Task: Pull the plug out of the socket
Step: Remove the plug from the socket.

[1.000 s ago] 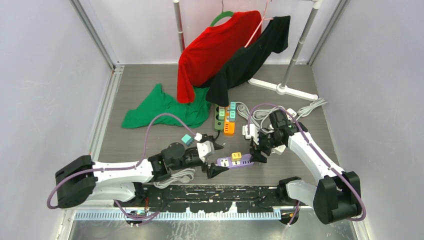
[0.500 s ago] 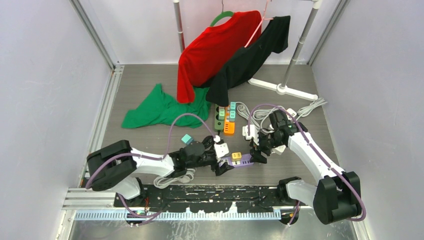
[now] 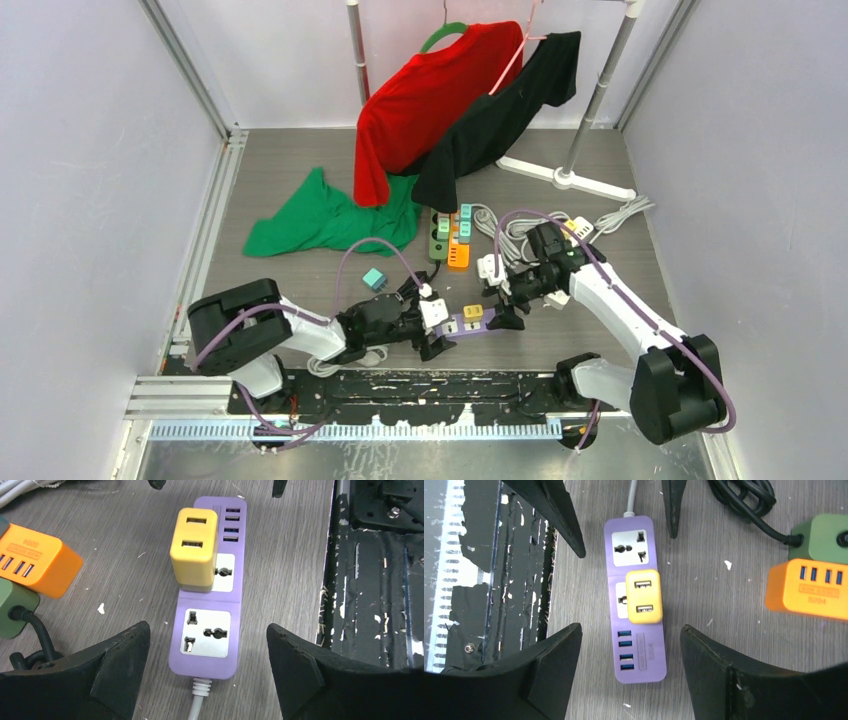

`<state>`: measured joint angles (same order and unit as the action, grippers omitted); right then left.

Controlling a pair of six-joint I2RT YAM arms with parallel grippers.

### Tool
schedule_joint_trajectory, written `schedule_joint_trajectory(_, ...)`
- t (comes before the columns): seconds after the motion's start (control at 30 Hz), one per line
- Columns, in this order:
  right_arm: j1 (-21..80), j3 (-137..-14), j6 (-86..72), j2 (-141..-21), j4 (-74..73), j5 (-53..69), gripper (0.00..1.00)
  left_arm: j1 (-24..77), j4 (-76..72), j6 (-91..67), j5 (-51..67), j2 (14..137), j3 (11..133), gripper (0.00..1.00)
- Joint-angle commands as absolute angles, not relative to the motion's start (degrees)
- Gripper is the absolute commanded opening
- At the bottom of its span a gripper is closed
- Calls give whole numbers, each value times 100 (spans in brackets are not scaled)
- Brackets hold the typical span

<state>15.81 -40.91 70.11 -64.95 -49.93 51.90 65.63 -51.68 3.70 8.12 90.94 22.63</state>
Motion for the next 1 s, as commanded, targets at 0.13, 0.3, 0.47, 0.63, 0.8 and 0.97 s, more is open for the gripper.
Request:
schedule_joint_trajectory(0.13,2219,-4143,6335,-6803,-4039,5030,77,6461,-5998,544,642,9403,2201,85)
schedule_joint_trajectory(0.3,2525,-4085,6009,-6973,-3645,4729,75,6343,-6234,378,864,9697,2203,81)
schedule_joint_trajectory(0.47,2757,-4041,5825,-7053,-3438,4465,63,6328,-6307,228,923,9942,2274,73)
schedule_joint_trajectory(0.63,2804,-3991,5808,-7069,-3368,4326,53,6319,-6393,168,938,10063,2317,68)
schedule_joint_trajectory(0.8,2832,-4000,5810,-7103,-3366,4270,40,6301,-6374,141,979,10100,2376,65)
schedule_joint_trajectory(0.97,2971,-4094,5591,-7179,-3312,4263,28,6285,-6358,100,1061,10179,2455,55)
